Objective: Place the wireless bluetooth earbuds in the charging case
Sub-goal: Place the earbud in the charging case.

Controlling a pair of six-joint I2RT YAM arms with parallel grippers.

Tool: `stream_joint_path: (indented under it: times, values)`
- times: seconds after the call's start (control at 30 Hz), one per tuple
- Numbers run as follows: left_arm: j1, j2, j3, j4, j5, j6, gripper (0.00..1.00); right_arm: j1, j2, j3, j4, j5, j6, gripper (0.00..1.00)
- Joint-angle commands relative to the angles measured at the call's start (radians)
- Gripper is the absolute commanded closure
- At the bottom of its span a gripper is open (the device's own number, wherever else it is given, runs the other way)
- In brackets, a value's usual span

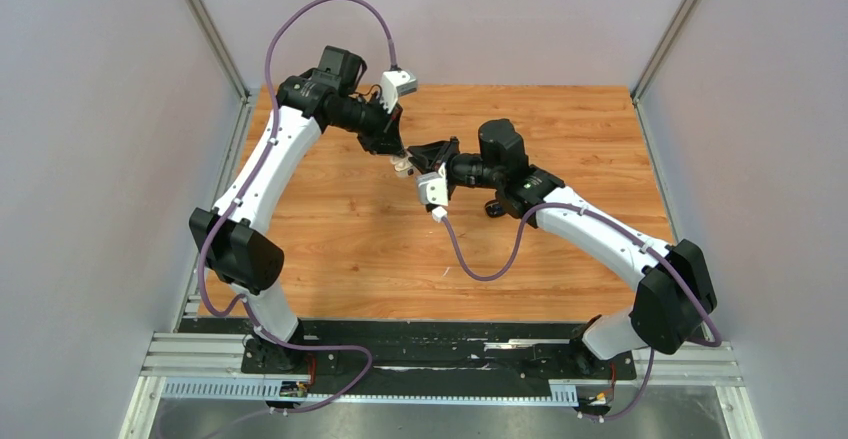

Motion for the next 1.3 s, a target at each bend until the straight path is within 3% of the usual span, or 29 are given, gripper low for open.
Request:
stream_joint_path:
  times: [0.0,0.4,0.57,0.73,0.97,1.27]
  values:
    - [-0.002,-0.006,0.024,0.064,0.065,-0.085,1.00,-0.006,-0.017,-0.031,-0.047,-0.029,-0.030,0.86]
    - [-0.002,0.002,0.029,0.048,0.034,-0.048,1.00,-0.005,-0.021,-0.026,-0.049,-0.038,0.010,0.73]
    - [-0.002,-0.001,0.024,0.055,0.019,-0.035,1.00,-0.005,-0.017,-0.001,-0.050,-0.030,0.074,0.57]
    - [-0.002,-0.007,0.006,0.074,0.016,-0.021,1.00,-0.008,-0.015,0.046,-0.077,-0.042,0.184,0.53]
    - [-0.002,-0.017,-0.023,0.108,0.035,-0.014,1.00,-0.018,0.018,0.134,-0.173,-0.058,0.405,0.45]
    - [-0.002,-0.054,-0.071,0.131,0.032,0.100,1.00,-0.131,0.032,0.232,-0.201,-0.066,1.006,0.37]
